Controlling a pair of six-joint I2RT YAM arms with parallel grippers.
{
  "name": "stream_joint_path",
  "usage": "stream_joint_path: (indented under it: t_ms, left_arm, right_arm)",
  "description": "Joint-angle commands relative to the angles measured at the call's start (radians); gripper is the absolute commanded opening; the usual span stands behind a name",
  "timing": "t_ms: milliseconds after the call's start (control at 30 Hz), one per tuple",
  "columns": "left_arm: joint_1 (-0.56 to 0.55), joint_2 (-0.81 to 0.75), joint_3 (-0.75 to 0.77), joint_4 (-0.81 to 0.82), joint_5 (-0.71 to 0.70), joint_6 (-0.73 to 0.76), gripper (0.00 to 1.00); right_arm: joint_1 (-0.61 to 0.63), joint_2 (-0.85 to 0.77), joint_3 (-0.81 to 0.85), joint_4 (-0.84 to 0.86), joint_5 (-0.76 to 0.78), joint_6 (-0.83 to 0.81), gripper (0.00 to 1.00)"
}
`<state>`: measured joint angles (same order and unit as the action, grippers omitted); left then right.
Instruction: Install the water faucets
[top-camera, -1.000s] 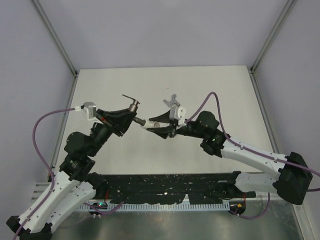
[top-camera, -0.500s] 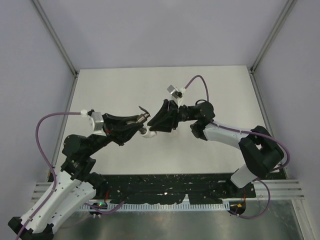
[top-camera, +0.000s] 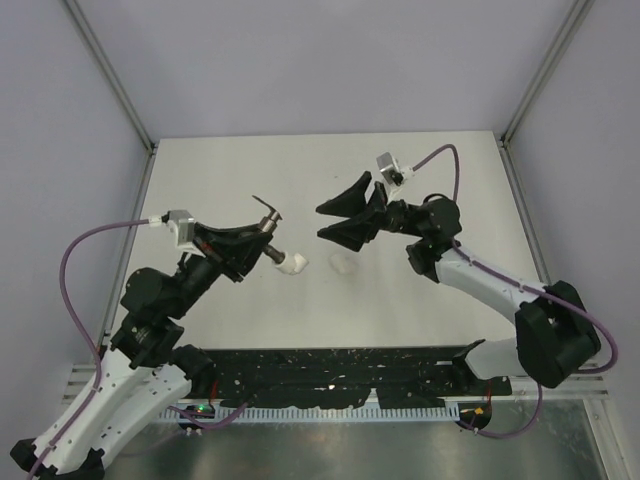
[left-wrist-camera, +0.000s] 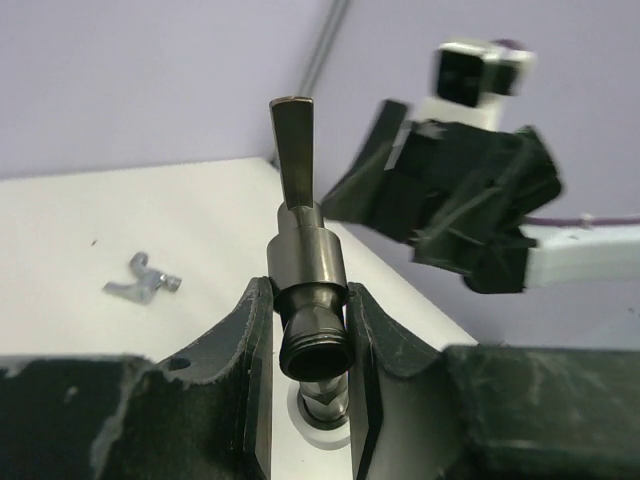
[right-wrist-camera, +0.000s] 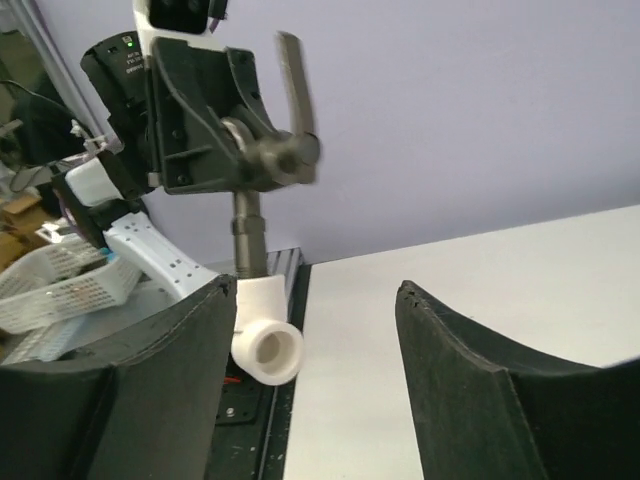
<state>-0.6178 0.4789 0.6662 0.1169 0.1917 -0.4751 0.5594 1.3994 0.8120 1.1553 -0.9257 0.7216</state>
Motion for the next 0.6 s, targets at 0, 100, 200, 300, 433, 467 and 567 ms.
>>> stream_joint_path:
  t_ms: [0,100,200,300,433,467,567]
  left_arm:
    - [0.001,0.021,0.105,-0.175,-0.279,-0.129,0.00]
    - [0.003,0.062,0.151,-0.279,-0.342,-0.172,0.00]
    - [0.003,0.086,0.177,-0.316,-0.389,-0.213,0.00]
    - [0.003,0.092,0.179,-0.310,-0.419,-0.260,0.00]
    - [0.003,0.115,0.211,-0.332,-0.436,-0.303,0.00]
    - [0.001,0.121,0.219,-0.341,-0.436,-0.313,0.00]
    - [0.003,0.122,0.227,-0.346,-0.439,-0.362,0.00]
  right_arm:
    - [0.019,-0.184,-0.011,-0.277,0.114,-0.404,0.71]
    - [0.078,-0.288,-0.001,-0.581,0.264,-0.664,0.72]
    - [0.181,-0.338,-0.007,-0.710,0.395,-0.901,0.75]
    - [0.295,-0.359,-0.019,-0.740,0.528,-1.042,0.76]
    - [0.465,-0.353,-0.043,-0.729,0.763,-1.204,0.79]
    - [0.491,-0.349,-0.050,-0.715,0.842,-1.234,0.79]
    - [0.598,-0.307,-0.065,-0.663,0.961,-1.329,0.79]
